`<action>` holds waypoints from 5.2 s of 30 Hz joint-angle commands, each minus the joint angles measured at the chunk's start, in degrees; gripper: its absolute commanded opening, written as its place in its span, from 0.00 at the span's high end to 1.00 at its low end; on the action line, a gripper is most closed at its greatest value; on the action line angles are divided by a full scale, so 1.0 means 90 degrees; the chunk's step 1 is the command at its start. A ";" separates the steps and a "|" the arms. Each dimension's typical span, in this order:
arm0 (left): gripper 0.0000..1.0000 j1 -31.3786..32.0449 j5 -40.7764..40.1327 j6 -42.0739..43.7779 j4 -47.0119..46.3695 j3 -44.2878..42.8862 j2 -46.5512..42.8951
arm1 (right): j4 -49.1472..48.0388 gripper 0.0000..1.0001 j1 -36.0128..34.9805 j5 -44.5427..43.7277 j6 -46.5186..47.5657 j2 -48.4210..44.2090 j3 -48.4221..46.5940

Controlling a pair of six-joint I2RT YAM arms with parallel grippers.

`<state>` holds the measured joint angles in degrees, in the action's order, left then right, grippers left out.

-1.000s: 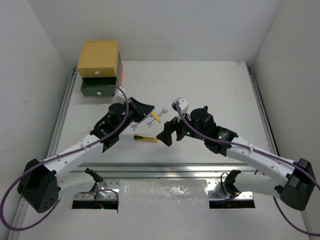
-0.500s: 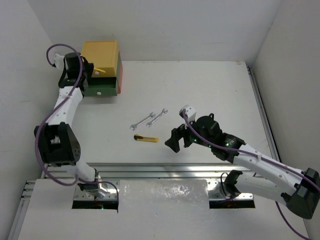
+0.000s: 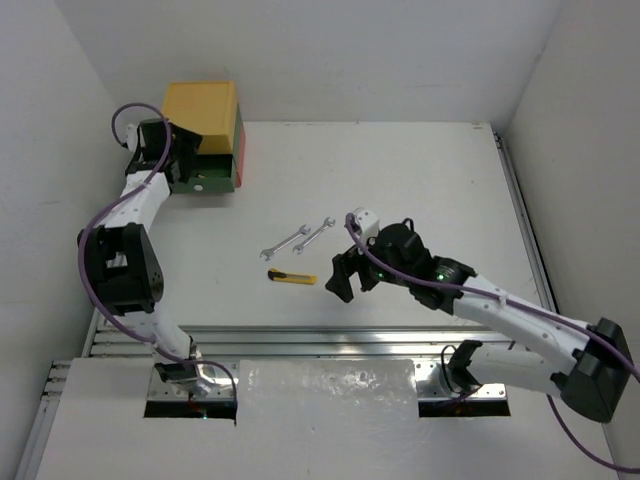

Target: Sort the tools into containers

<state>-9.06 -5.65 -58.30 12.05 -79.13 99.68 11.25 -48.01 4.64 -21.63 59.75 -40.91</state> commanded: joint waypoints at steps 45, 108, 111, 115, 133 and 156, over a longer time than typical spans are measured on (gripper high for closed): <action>0.04 0.0770 0.4224 -0.0532 -0.3593 0.7660 -0.8291 | -0.1922 1.00 -0.0701 0.0264 0.0324 0.2398 -0.0973; 0.13 -0.0468 0.0755 0.0268 -0.0968 0.2332 -0.2764 | -0.0487 0.01 -0.0681 -0.1727 0.0059 -0.0985 0.0199; 0.57 -0.0458 0.0696 -0.0005 -0.1590 0.3416 -0.3116 | -0.0614 0.01 -0.0681 -0.1640 0.0059 -0.0790 0.0199; 1.00 -0.0565 0.1056 -0.0075 -0.2257 0.3715 -0.2679 | -0.0693 0.01 -0.0672 -0.1561 0.0137 -0.0623 0.0248; 1.00 -0.0712 0.2171 -0.0172 -0.5021 0.2856 0.0114 | -0.0986 0.01 -0.0633 -0.1600 0.0489 -0.0408 0.0443; 0.93 -0.0702 0.2298 -0.0484 -0.6114 0.2269 0.1376 | -0.1083 0.01 -0.0506 -0.1464 0.0694 0.0051 0.0414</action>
<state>-14.79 16.58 -62.92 -37.58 -58.30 112.73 4.62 -52.95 -9.61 -16.36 59.35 -36.84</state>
